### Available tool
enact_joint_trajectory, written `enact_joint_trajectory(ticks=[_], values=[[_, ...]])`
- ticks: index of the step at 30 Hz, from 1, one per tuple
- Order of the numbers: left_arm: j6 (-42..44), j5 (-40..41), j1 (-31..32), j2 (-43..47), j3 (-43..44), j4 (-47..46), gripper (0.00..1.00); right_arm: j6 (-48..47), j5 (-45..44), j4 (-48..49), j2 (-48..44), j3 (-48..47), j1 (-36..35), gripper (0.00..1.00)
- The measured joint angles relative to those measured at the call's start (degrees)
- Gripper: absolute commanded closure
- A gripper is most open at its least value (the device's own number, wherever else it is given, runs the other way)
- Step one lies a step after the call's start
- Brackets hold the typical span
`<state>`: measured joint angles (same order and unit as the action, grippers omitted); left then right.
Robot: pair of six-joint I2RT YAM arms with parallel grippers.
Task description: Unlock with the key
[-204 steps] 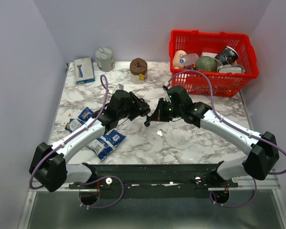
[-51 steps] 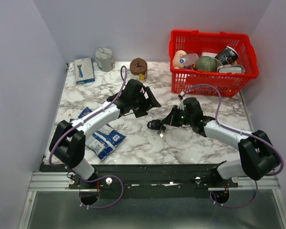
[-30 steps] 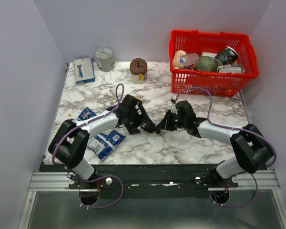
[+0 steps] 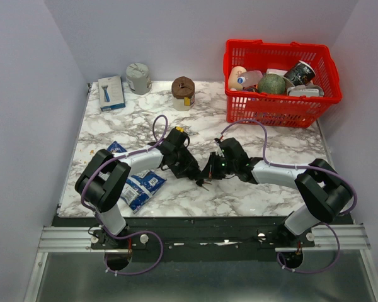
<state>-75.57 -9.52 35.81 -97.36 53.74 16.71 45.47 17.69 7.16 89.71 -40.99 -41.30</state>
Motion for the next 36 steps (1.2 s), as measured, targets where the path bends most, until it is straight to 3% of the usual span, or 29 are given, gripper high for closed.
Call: enact_joint_trajectory(ticks=[2,5,6,7,9,13,19,30,36], values=[[0.3,0.0,0.0,-0.1,0.2,0.0,0.59,-0.1,-0.2,-0.4,0.0,-0.2,0.0,0.99],[1.1,0.1,0.3,-0.2,0.3,-0.2,0.84,-0.1,-0.4,-0.5,0.0,-0.2,0.0,0.99],[1.2,0.1,0.3,-0.2,0.3,-0.2,0.97,-0.1,-0.4,-0.7,0.0,-0.3,0.0,0.99],[1.4,0.1,0.3,-0.2,0.3,-0.2,1.0,-0.1,-0.4,-0.8,0.0,-0.4,0.0,0.99],[1.6,0.1,0.3,-0.2,0.3,-0.3,1.0,-0.2,-0.5,-1.1,0.0,-0.5,0.0,0.98],[1.7,0.1,0.3,-0.2,0.3,-0.4,1.0,-0.7,-0.7,-1.9,0.0,-1.0,-0.2,0.79],[2.1,-0.1,0.6,-0.2,0.3,-0.9,1.0,-1.6,-0.7,-2.1,0.0,-1.5,-0.4,0.69],[2.3,-0.2,0.9,-0.2,0.2,-1.4,1.0,-1.8,0.0,-1.8,1.8,-2.6,-0.4,0.59],[2.3,-0.2,1.0,0.1,-0.4,-2.3,1.0,-1.8,1.0,-1.7,3.0,-2.7,-0.4,0.6]])
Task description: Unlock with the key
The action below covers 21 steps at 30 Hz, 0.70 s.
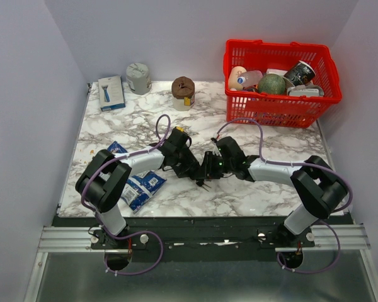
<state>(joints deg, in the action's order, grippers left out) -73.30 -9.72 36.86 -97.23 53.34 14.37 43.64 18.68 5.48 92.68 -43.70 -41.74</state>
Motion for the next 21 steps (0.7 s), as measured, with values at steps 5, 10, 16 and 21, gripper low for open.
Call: enact_joint_trajectory(ticks=[5,10,16,21], values=[[0.0,0.0,0.0,0.5,-0.8,-1.1,1.0,0.1,1.3,0.1,1.5,-0.6,-0.1,0.91],[-0.1,-0.5,-0.2,3.0,-4.9,-5.4,1.0,1.2,1.9,-0.5,1.6,-0.6,-0.1,0.99],[0.2,-1.4,-0.9,7.8,-10.5,-11.9,1.0,2.0,2.8,-0.4,0.7,-0.9,0.0,0.99],[1.4,-2.0,-1.4,11.6,-12.5,-16.7,1.0,4.1,4.4,-0.3,-2.2,-0.9,1.7,0.99]])
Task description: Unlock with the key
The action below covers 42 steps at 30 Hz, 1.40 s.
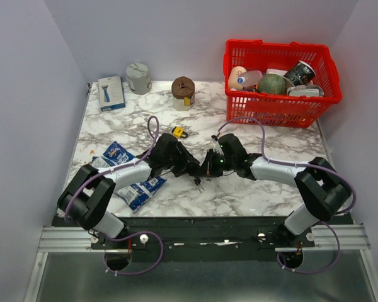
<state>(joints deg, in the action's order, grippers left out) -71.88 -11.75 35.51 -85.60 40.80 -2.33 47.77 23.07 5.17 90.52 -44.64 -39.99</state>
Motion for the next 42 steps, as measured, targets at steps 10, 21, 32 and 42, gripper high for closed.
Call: enact_joint_trajectory(ticks=[10,21,32,42], values=[[1.4,-2.4,-0.9,8.0,-3.5,-11.1,1.0,3.8,2.2,0.3,-8.1,0.0,2.6,0.99],[1.8,-4.7,-1.4,9.7,-5.6,-21.0,1.0,6.4,3.3,1.0,-11.6,0.0,3.9,0.99],[1.4,-5.7,-2.2,10.6,-7.2,-29.5,1.0,7.3,6.4,3.1,-12.7,-1.0,5.6,0.99],[9.2,-6.3,-1.5,11.6,2.2,-15.6,1.0,-1.3,1.8,-6.9,-19.2,-5.9,6.1,0.32]])
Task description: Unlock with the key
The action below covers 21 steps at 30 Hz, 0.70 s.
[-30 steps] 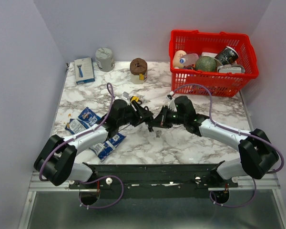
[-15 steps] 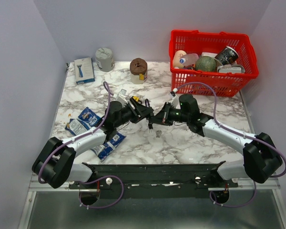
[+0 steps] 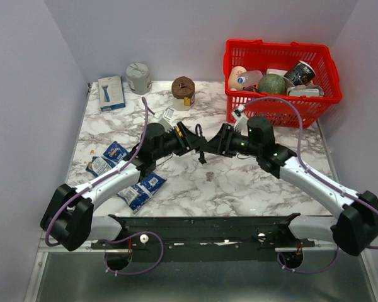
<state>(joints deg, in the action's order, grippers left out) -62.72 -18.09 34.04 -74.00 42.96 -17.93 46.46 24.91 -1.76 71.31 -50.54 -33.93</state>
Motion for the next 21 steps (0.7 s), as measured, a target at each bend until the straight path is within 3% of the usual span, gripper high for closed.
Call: enact_joint_trajectory(ticks=[4,9,21], values=[[2.1,-2.3,-0.3,0.1,-0.3,3.7,1.0,-1.4,-1.7,-2.3,-6.5,0.0,1.4,0.25],[3.6,-6.8,-2.6,0.9,-2.3,4.2,1.0,-5.1,-0.5,-5.2,-9.9,-1.1,4.5,0.23],[10.4,-31.0,-4.7,5.8,-0.9,4.8,1.0,-20.0,19.6,-8.2,4.1,-20.4,5.6,0.22]])
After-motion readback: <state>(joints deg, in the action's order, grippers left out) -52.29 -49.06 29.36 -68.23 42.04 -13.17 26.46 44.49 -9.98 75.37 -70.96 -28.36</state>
